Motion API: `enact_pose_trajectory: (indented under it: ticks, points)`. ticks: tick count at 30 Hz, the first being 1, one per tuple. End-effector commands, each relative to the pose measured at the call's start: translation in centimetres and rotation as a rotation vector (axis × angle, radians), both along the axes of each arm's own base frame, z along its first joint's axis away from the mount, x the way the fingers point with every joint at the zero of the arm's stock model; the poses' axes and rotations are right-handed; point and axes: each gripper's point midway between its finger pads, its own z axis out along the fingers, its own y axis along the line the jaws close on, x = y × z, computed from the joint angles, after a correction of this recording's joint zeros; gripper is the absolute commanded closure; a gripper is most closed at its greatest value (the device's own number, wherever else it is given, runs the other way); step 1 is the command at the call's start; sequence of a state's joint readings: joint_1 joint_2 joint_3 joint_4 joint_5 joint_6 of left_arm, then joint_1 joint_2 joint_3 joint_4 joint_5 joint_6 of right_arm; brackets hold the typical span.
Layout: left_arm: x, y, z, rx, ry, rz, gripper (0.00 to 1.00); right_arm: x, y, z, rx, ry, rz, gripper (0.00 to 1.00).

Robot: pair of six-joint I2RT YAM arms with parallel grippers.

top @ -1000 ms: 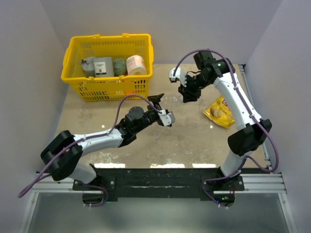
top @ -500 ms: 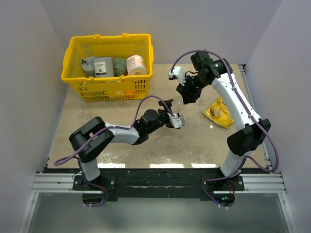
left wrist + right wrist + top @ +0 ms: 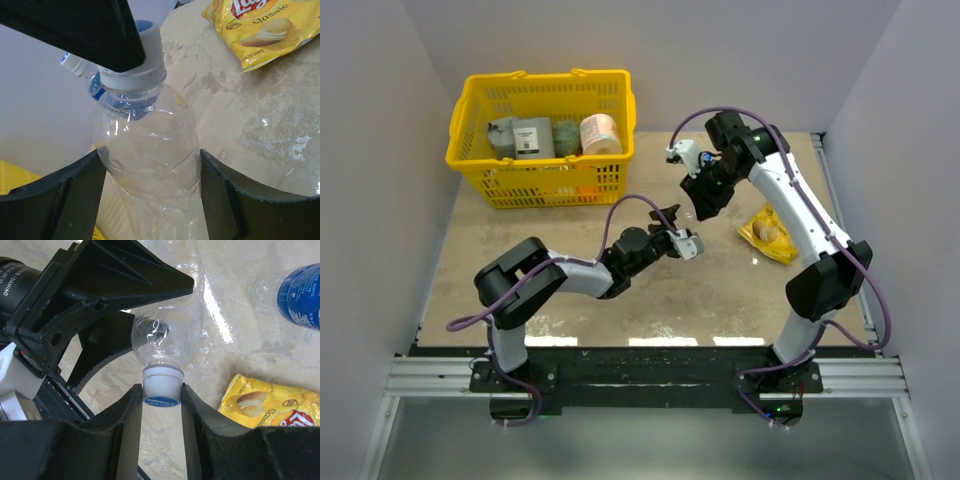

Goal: Screw on the bottle caps

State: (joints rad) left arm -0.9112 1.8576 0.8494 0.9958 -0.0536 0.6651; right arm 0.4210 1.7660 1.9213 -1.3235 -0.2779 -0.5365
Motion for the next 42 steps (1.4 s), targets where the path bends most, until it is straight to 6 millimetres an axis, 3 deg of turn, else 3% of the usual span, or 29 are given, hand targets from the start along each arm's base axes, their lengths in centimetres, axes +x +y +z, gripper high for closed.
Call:
enact_pose_trajectory:
  ticks: [1, 9, 12, 17, 19, 21, 22, 25, 26, 31, 37, 42]
  points:
    - [-0.7, -2.4, 5.0, -0.187, -0.051, -0.098, 0.37, -2.8, -0.5, -0.8, -0.041, 0.145, -0.063, 0.81]
    - [-0.5, -3.4, 4.5, -0.202, -0.065, -0.106, 0.47, -3.5, -0.3, -0.7, -0.021, 0.17, -0.081, 0.79]
    - [-0.3, -3.0, 5.3, -0.236, -0.073, -0.087, 0.5, -3.3, -0.3, -0.6, -0.025, 0.164, -0.104, 0.68]
    - [-0.6, -2.2, 6.0, -0.301, -0.002, -0.087, 0.62, -1.8, -0.9, 0.3, -0.059, 0.107, -0.175, 0.32]
    - [-0.9, -1.9, 6.0, -0.337, 0.045, -0.104, 0.64, -1.2, -1.1, 1.0, -0.063, 0.072, -0.19, 0.26]
    - [-1.5, -1.3, 5.9, -0.355, 0.084, -0.131, 0.66, -0.6, -1.5, 1.2, -0.081, 0.052, -0.207, 0.01]
    - [-2.1, -1.4, 6.3, -0.364, 0.093, -0.167, 0.66, -0.3, -1.4, 1.8, -0.078, 0.03, -0.213, 0.01]
    - [-3.4, -0.7, 5.0, -0.384, 0.201, -0.23, 0.66, 1.5, -0.9, 4.6, -0.007, -0.054, -0.217, 0.01]
    - [-4.0, -0.7, 5.5, -0.408, 0.212, -0.258, 0.66, 2.1, -0.6, 6.4, 0.041, -0.102, -0.206, 0.01]
    - [-5.8, -0.6, 5.8, -0.498, 0.295, -0.341, 0.65, 2.8, 0.8, 10.4, 0.211, -0.154, -0.188, 0.01]
    - [-6.7, -1.1, 5.4, -0.563, 0.356, -0.398, 0.65, 5.0, 0.1, 10.7, 0.224, -0.199, -0.277, 0.01]
    - [-6.6, -1.0, 3.2, -0.56, 0.374, -0.386, 0.64, 5.9, -1.0, 10.1, 0.181, -0.214, -0.308, 0.01]
